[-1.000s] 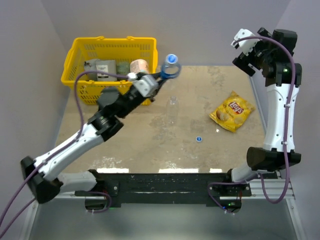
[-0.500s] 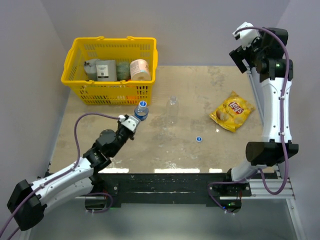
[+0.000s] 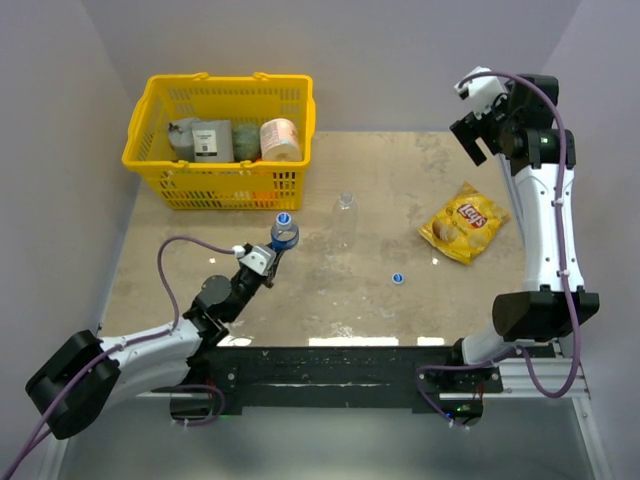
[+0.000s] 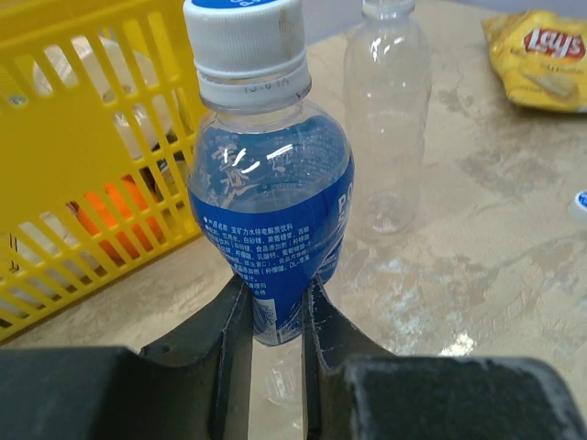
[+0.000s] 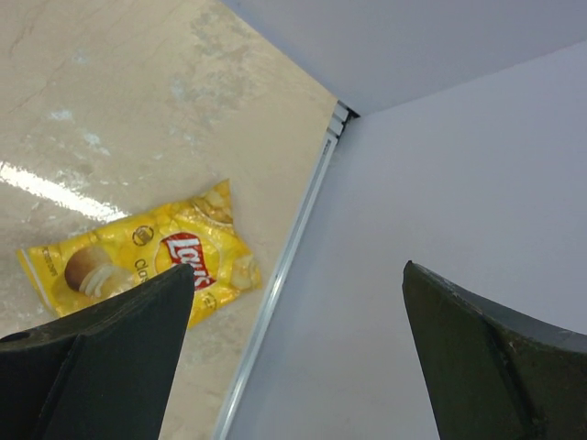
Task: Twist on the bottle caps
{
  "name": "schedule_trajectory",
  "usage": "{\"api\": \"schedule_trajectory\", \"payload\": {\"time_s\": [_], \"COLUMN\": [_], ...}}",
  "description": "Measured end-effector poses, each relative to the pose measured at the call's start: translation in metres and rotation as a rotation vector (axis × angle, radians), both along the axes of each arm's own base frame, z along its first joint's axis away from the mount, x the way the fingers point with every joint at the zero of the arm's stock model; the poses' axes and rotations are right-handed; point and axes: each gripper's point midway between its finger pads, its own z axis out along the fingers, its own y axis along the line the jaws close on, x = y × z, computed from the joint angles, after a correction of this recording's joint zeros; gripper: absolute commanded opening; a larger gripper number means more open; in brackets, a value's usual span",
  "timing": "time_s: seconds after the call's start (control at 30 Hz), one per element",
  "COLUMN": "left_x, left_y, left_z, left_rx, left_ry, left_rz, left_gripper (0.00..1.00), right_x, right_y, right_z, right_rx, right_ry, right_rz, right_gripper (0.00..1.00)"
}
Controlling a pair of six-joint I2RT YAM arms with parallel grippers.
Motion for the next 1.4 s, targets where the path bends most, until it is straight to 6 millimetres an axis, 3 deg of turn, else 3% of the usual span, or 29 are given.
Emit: {"api": "schedule_trajectory", "payload": {"time_s": [0.1, 0.2, 0.53, 0.7, 0.87, 1.13, 1.23, 1.4], "left_x": [0.0, -0.005, -0.003, -0.004, -0.004, -0.004, -0.004, -0.002], "left_y": [0.0, 0.004, -0.005, -0.008, -0.01, -0.014, -0.015, -0.011], "left_z": [0.013, 0.007, -0.019, -0.012, -0.012, -0.037, -0.037, -0.036], "left_rx": [-0.05, -0.056, -0.014, -0.032, -0.035, 0.017, 0.015, 0.014], "left_ry": [-0.046, -0.055, -0.032, -0.054, -0.06, 0.001, -0.001, -0.001], "left_rz": [-0.001, -0.009, -0.044, -0.059, -0.075, -0.103, -0.108, -0.09], "left_gripper": [0.15, 0.24, 0.2, 0.19, 0.27, 0.31, 0.46, 0.79], "right_x": [-0.003, -0.006, -0.013, -0.017, -0.023, -0.029, -0.028, -0.028], "right_y": [0.001, 0.003, 0.008, 0.019, 0.019, 0.022, 0.023, 0.024], "right_z": [-0.01, -0.021, -0.033, -0.033, -0.031, -0.033, -0.034, -0.034], "right_rx": [-0.006, -0.012, -0.037, -0.049, -0.052, -0.066, -0.068, -0.07], "right_ry": [0.03, 0.065, 0.117, 0.125, 0.126, 0.144, 0.146, 0.146], "right_rz": [-0.006, -0.007, -0.016, 0.003, 0.0, -0.001, 0.001, 0.001], "right_gripper": [0.99, 0.99, 0.99, 0.99, 0.99, 0.99, 0.99, 0.99]}}
